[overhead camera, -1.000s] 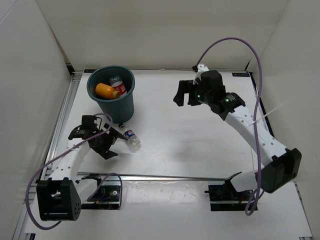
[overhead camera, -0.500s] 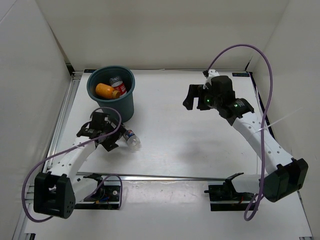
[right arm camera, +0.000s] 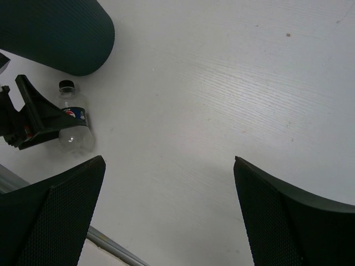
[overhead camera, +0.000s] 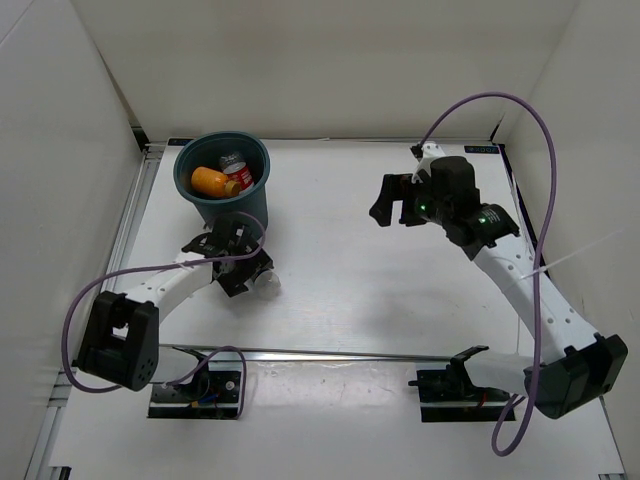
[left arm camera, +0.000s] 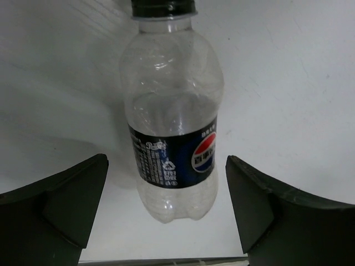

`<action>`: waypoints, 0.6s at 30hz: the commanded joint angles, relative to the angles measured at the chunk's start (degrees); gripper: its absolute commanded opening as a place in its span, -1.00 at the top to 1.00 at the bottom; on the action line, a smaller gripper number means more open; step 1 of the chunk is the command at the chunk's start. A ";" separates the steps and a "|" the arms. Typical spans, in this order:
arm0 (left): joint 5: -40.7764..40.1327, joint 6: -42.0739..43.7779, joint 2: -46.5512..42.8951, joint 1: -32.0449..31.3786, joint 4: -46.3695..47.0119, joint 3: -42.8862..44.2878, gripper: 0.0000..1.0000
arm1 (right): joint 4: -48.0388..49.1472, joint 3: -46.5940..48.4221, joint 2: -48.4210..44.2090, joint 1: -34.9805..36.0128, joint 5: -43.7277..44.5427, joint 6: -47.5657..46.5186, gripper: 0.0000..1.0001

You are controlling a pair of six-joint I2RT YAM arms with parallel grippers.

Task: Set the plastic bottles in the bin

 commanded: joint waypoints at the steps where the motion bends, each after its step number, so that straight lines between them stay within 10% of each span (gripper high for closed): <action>1: -2.14 -1.21 0.61 -0.74 1.31 1.53 -0.95 | -0.22 -0.95 -1.89 -0.07 -0.08 -1.73 -1.00; 18: -0.29 -0.50 -7.98 -4.78 2.46 -6.37 0.26 | -1.27 -2.00 -1.98 -0.07 -0.60 -1.20 -1.00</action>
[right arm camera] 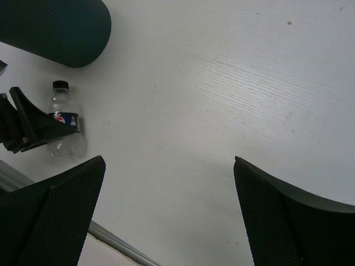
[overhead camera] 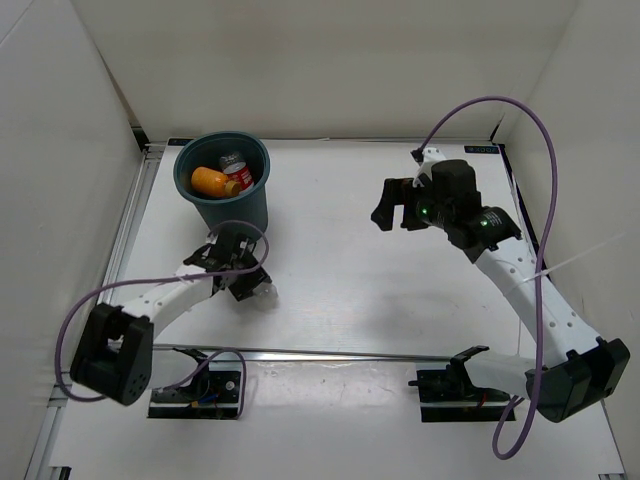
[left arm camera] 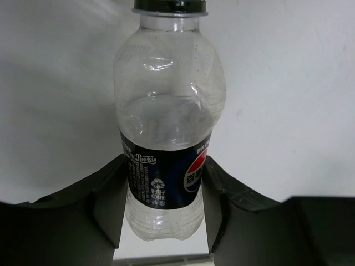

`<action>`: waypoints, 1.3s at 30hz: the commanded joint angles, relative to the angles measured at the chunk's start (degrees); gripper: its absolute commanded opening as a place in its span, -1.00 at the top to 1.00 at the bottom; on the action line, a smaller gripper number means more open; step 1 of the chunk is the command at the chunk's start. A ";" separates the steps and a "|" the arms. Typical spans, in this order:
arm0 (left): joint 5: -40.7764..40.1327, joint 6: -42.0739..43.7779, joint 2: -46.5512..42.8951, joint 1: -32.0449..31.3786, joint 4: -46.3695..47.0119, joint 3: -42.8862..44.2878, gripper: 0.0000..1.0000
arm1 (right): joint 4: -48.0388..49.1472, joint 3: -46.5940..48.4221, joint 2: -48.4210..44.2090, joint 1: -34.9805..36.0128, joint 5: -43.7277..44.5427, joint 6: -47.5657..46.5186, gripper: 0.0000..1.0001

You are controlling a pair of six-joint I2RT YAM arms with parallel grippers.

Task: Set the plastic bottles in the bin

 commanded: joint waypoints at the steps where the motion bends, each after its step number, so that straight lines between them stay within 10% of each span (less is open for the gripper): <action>1: 0.61 0.53 -8.29 -2.47 -1.50 -3.03 0.29 | 0.87 -1.09 -0.51 -0.07 -0.49 -0.92 -1.00; 9: -10.54 -6.50 -29.90 -9.94 -21.68 3.01 0.31 | 1.40 -1.09 1.68 -0.07 -1.02 -0.39 -1.00; 14: -20.65 0.40 -32.83 -10.65 -28.67 21.89 0.31 | 1.40 1.27 4.67 -0.07 -3.04 0.75 -1.00; 24: -34.64 26.01 -2.54 -9.43 -21.55 69.44 0.21 | 1.93 3.31 7.49 -0.07 -4.36 1.90 -1.00; 39: -20.14 17.22 20.77 12.46 -22.08 73.26 -0.18 | 1.40 1.38 1.96 -0.07 -0.85 -1.09 -1.00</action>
